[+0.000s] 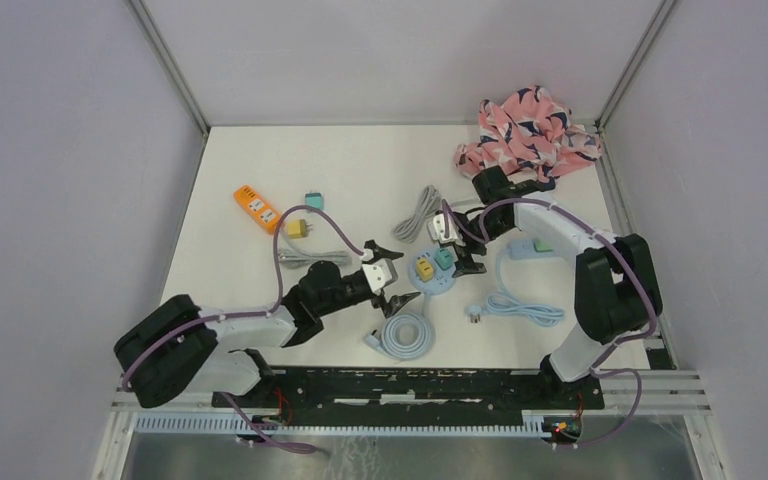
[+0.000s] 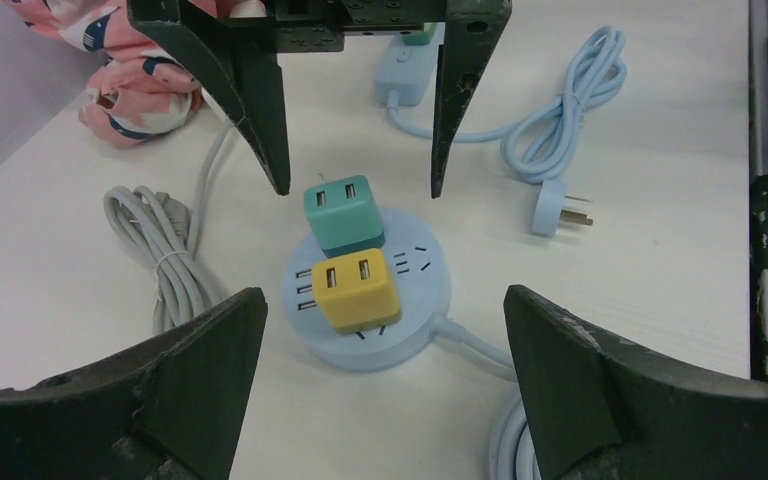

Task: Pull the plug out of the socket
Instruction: Remove the plug from the socket.

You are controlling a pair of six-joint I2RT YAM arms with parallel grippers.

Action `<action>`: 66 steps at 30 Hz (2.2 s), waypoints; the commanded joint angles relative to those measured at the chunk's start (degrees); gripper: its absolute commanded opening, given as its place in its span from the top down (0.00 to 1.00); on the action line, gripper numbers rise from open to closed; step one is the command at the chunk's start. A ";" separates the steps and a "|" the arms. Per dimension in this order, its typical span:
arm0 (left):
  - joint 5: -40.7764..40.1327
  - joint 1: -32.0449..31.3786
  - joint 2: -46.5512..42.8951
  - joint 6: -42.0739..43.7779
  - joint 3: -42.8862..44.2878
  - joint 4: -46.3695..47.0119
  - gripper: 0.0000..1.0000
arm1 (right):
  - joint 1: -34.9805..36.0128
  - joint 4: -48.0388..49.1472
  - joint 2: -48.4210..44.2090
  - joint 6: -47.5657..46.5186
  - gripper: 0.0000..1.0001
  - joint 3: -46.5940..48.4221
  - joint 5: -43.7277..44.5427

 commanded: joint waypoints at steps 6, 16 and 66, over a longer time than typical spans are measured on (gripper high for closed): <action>-1.71 -0.02 16.95 0.97 2.08 25.86 0.10 | 0.90 -1.80 7.83 -4.06 0.10 7.78 4.46; -2.66 0.49 23.32 -0.39 7.67 19.97 0.13 | 2.79 -4.56 10.63 -7.60 0.34 8.95 7.12; 8.16 0.95 36.45 -10.68 19.24 12.60 0.89 | -2.04 -16.18 7.81 -15.40 1.00 6.87 1.29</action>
